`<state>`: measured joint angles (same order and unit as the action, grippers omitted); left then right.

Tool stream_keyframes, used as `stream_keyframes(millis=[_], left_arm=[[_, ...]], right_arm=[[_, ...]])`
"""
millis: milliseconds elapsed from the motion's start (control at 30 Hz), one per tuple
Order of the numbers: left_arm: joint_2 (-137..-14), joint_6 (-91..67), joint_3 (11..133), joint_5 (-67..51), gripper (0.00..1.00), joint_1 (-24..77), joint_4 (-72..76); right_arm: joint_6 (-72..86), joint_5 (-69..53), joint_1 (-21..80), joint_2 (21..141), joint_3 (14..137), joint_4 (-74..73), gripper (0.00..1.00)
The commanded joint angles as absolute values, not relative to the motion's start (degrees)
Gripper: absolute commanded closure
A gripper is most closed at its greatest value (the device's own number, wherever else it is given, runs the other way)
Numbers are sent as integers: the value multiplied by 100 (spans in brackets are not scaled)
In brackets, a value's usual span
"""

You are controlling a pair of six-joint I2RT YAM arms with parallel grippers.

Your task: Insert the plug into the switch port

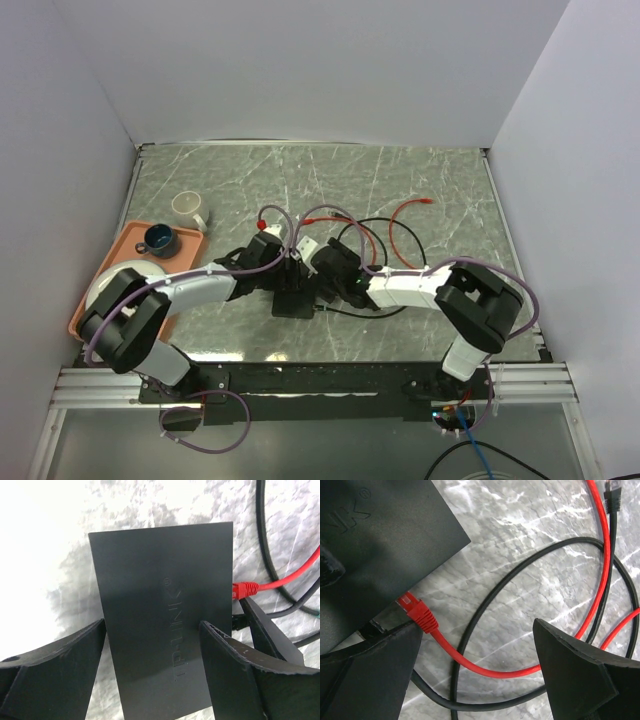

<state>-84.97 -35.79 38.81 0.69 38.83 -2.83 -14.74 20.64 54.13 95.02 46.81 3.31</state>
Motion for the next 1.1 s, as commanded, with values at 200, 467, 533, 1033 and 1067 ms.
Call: stream_keyframes(millis=[200,467,533,1033,1067], left_arm=[[-9738,-4263,3692,-176,22,4104,-422],[-9888,-4324,3586,-106,21,4096,-360],[-9783,-4333,3586,-62,20,4078,-430],[-8168,-4316,3823,351,9,3955,-1317],[-8026,-4272,3945,378,9,3955,-1379]], right_arm=[[-1187,1652,5353,8526,4518,1687,0],[-1116,1767,5133,8403,4377,1705,1],[-1046,1767,5054,8376,4324,1714,1],[-18,2012,3824,8393,4930,713,1],[-9,2004,3667,8437,5105,651,0]])
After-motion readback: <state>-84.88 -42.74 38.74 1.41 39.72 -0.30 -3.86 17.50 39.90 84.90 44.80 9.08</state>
